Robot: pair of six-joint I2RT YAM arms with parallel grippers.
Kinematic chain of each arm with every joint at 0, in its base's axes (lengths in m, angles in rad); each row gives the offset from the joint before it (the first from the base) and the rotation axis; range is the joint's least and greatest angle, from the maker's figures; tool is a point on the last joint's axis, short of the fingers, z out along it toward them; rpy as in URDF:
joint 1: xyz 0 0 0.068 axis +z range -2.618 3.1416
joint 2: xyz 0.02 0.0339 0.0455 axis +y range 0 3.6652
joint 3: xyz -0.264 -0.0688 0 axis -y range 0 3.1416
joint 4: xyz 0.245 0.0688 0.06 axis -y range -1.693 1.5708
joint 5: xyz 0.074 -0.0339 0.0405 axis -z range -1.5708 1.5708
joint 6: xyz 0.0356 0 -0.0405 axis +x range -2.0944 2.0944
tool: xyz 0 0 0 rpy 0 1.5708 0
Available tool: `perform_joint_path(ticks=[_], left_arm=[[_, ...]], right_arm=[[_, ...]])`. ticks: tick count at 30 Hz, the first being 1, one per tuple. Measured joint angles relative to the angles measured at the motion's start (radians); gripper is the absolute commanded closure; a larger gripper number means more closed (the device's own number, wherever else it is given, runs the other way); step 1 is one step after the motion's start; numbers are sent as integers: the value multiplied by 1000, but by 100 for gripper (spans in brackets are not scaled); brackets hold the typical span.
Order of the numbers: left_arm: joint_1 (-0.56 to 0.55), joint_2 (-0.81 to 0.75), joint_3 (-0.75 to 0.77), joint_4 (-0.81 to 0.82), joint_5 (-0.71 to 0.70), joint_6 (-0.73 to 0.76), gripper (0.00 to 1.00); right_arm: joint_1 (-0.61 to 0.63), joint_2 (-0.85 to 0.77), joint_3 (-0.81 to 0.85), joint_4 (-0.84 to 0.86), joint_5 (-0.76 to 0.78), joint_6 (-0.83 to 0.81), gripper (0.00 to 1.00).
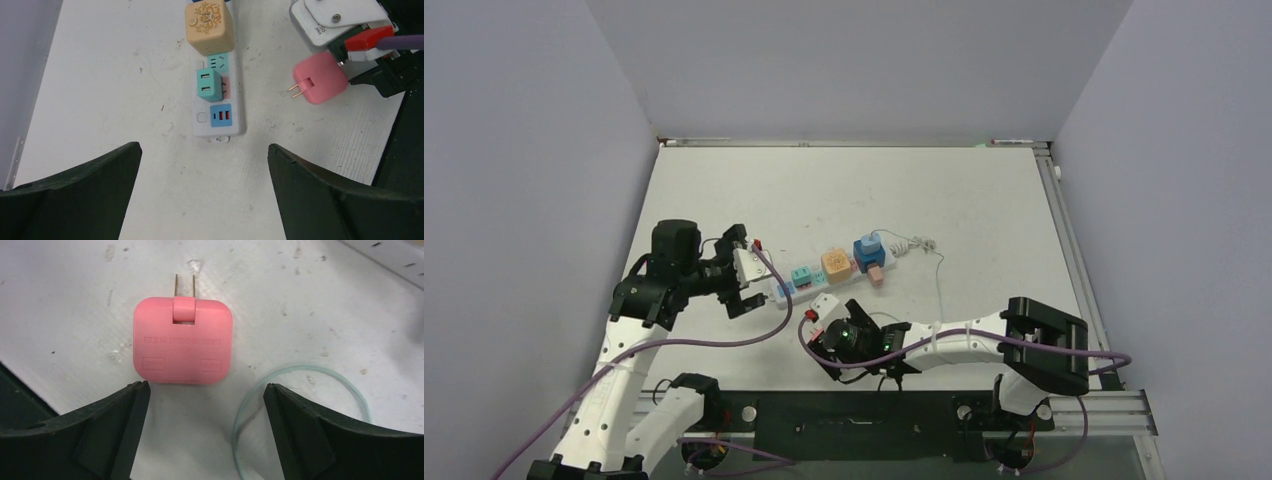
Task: Insert the plug
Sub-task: Pick up the plug from the corner of the board.
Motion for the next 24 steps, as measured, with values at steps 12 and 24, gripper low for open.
perform_joint_path(ticks=[12, 24], left_arm=[[0, 26, 0, 9, 3, 0, 4], [0, 26, 0, 8, 8, 16, 4]], right_arm=[[-44, -34, -2, 14, -121, -121, 10], [-72, 77, 50, 54, -180, -158, 10]])
